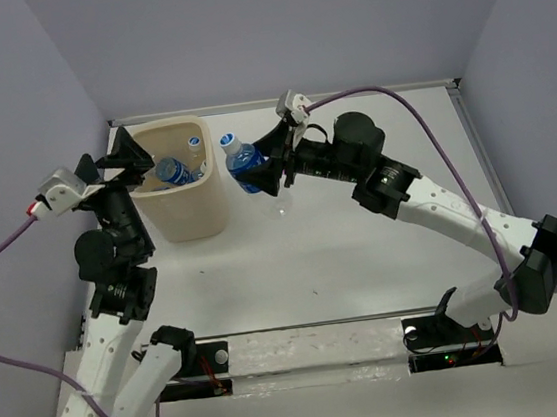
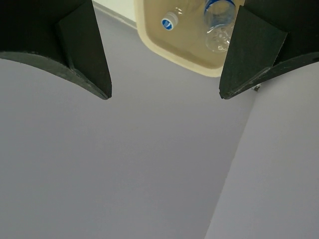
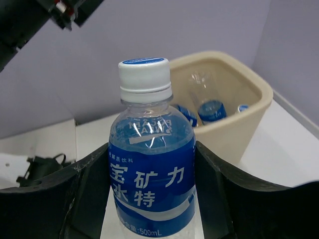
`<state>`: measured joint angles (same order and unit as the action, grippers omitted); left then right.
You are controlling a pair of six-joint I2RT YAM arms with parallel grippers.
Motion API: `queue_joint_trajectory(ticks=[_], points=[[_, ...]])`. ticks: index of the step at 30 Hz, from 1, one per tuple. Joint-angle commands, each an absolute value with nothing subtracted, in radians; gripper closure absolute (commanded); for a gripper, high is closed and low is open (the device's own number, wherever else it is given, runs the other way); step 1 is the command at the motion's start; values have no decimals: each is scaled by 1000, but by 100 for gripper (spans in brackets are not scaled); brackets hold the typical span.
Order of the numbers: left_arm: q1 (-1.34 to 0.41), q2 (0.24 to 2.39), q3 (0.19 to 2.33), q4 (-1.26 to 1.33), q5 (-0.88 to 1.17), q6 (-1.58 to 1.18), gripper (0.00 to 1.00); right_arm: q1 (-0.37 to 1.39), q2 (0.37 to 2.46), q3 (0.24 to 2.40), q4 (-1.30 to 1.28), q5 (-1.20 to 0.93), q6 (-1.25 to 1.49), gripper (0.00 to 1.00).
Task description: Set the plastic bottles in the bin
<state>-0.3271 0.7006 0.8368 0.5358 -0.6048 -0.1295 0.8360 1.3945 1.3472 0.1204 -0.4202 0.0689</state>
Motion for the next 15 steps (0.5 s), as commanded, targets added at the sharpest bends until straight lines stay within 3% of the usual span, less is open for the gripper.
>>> queue_joint_trajectory(ticks=[1, 6, 15], points=[[-330, 614, 919, 323, -485, -273, 1, 896, 1460, 1436, 438, -347, 146, 50], [-330, 502, 916, 160, -374, -307, 1, 916, 1648, 1656, 526, -304, 161, 52], [-328, 244, 729, 156, -439, -284, 1, 916, 2090, 2089, 477, -153, 61, 55]])
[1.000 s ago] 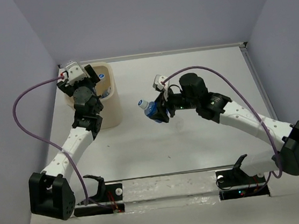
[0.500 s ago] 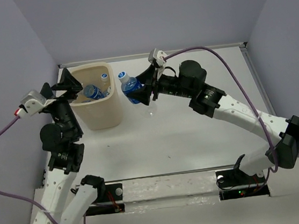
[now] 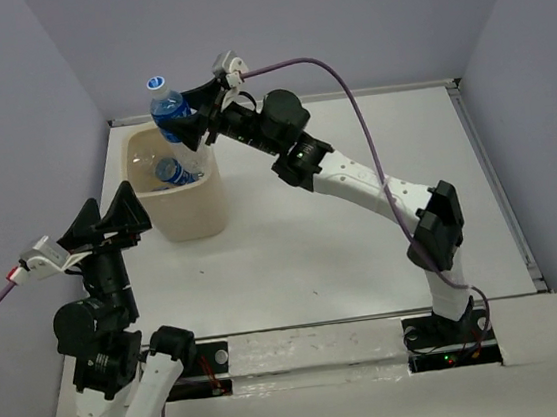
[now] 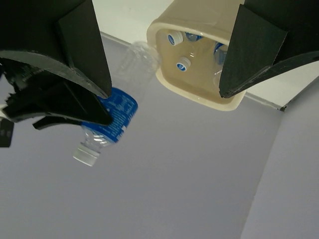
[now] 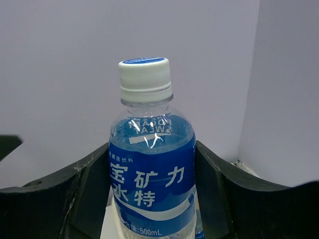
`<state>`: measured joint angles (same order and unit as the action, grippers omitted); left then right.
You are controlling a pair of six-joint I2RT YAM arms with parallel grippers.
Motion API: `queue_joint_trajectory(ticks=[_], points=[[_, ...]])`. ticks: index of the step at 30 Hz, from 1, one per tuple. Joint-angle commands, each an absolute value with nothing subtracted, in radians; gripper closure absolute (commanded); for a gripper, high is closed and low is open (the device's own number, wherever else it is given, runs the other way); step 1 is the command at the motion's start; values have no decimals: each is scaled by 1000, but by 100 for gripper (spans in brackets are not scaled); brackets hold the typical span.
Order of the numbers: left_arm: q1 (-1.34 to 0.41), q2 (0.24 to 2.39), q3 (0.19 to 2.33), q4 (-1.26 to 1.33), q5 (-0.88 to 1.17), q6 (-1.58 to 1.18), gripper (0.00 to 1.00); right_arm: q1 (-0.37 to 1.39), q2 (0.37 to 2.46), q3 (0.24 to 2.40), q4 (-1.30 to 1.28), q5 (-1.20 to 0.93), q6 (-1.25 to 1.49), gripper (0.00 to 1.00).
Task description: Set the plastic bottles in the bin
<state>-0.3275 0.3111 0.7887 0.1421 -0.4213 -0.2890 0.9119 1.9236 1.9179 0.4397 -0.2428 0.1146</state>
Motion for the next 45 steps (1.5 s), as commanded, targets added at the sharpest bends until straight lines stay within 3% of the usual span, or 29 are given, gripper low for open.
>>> queue_joint_trajectory(ticks=[1, 6, 13, 19, 26, 35, 36, 37, 45], points=[[-328, 229, 721, 153, -449, -291, 1, 916, 2129, 2167, 468, -146, 60, 55], [-331, 170, 710, 163, -440, -302, 1, 925, 2261, 2226, 460, -94, 58, 51], [-330, 137, 713, 164, -439, -305, 1, 954, 2237, 2120, 535, -68, 11, 13], [-330, 155, 718, 160, -428, -305, 1, 974, 2162, 2039, 577, -46, -34, 7], [-328, 158, 716, 156, -443, -302, 1, 974, 2042, 1944, 603, -37, -25, 8], [-330, 221, 719, 158, -345, -310, 1, 985, 1524, 1375, 703, 164, 23, 21], [-330, 225, 719, 164, -319, -316, 1, 985, 1417, 1323, 689, 217, 23, 20], [-330, 225, 719, 167, -305, -318, 1, 985, 1364, 1222, 678, 236, 18, 0], [-330, 213, 726, 114, -106, -359, 1, 985, 800, 781, 435, 450, 99, 0]])
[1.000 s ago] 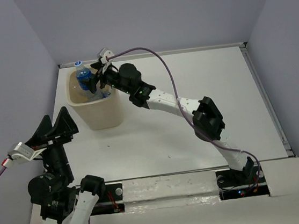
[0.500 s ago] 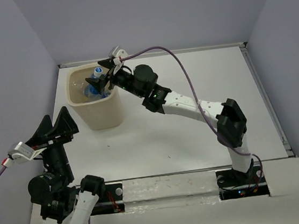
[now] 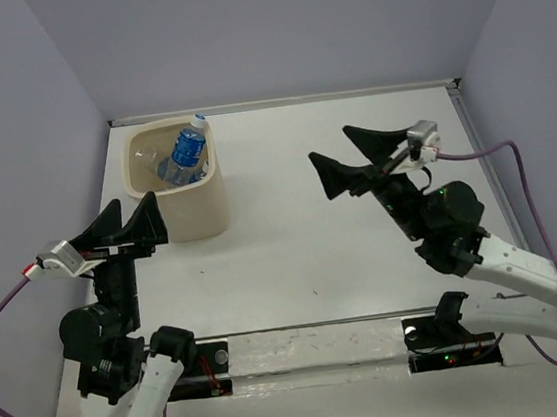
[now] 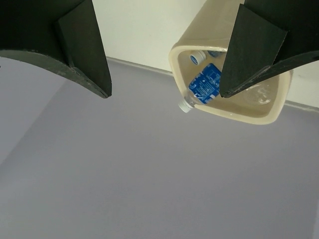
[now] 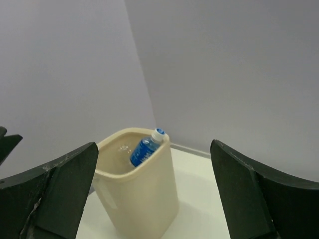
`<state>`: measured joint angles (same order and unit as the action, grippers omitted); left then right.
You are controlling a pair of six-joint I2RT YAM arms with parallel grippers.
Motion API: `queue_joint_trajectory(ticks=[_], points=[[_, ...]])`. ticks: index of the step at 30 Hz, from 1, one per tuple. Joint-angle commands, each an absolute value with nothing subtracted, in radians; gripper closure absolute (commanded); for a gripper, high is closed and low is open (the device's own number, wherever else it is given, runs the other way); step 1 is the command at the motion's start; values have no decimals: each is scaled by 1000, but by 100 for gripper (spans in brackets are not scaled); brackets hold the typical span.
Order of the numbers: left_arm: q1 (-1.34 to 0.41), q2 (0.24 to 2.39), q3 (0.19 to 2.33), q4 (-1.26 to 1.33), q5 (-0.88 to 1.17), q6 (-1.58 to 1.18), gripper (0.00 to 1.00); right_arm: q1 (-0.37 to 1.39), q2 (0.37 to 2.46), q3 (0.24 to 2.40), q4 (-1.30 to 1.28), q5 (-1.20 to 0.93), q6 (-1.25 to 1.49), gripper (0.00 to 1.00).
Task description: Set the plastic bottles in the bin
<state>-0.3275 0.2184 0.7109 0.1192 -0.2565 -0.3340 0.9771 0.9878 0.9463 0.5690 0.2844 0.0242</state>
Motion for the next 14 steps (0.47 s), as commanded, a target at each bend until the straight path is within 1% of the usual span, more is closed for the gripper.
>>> queue_joint_trajectory(ticks=[1, 2, 3, 5, 6, 8, 11, 14], points=[[-330, 210, 726, 109, -75, -371, 1, 985, 732, 740, 413, 480, 124, 0], [-330, 203, 719, 107, -45, -376, 1, 985, 597, 698, 399, 501, 144, 0], [-330, 201, 716, 104, 33, -379, 1, 985, 528, 613, 394, 527, 172, 0], [-328, 195, 710, 100, 92, -391, 1, 985, 406, 552, 353, 600, 192, 0], [-330, 190, 710, 97, 136, -396, 1, 985, 305, 514, 309, 639, 204, 0], [-331, 199, 709, 95, 187, -406, 1, 985, 212, 489, 246, 663, 219, 0], [-330, 213, 706, 110, 216, -410, 1, 985, 192, 494, 222, 652, 230, 0], [-331, 239, 716, 124, 215, -423, 1, 985, 245, 556, 218, 608, 210, 0]])
